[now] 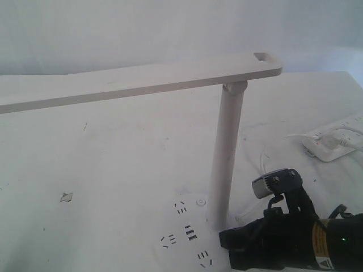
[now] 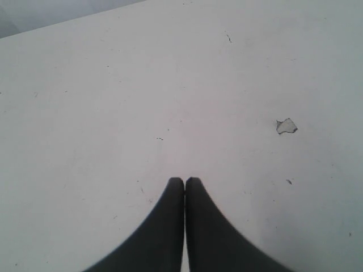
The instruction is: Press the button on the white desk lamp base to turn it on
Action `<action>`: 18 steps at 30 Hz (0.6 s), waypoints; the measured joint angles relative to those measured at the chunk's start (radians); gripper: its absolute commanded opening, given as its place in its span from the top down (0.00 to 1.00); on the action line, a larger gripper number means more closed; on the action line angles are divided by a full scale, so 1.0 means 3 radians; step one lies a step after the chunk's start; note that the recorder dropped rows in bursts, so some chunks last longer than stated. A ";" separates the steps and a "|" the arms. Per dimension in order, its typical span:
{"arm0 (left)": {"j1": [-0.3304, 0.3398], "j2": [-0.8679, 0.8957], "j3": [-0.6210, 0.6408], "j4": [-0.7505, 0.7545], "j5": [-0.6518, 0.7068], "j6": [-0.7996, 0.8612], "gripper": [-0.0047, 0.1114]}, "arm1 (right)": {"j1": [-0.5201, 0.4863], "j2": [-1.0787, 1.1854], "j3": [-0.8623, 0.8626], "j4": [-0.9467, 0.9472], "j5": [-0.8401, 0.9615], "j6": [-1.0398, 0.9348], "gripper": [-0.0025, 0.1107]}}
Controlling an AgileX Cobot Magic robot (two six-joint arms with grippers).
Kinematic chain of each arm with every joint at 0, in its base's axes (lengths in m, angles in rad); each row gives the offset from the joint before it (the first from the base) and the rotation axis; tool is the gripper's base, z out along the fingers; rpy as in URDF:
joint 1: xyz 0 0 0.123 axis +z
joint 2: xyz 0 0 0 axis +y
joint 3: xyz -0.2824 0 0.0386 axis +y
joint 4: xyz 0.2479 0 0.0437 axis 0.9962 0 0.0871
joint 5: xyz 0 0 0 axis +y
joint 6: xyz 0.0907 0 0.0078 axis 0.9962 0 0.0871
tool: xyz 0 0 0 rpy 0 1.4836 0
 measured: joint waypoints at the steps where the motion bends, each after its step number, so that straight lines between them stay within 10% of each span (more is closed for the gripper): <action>1: 0.0000 0.0000 0.0000 0.0000 0.0000 0.0000 0.96 | 0.0000 0.0000 0.0000 0.0000 0.0025 0.0000 0.98; 18: 0.0000 0.0000 0.0000 0.0000 0.0000 0.0000 0.96 | 0.0000 0.0000 0.0000 -0.0148 0.0062 0.0053 0.98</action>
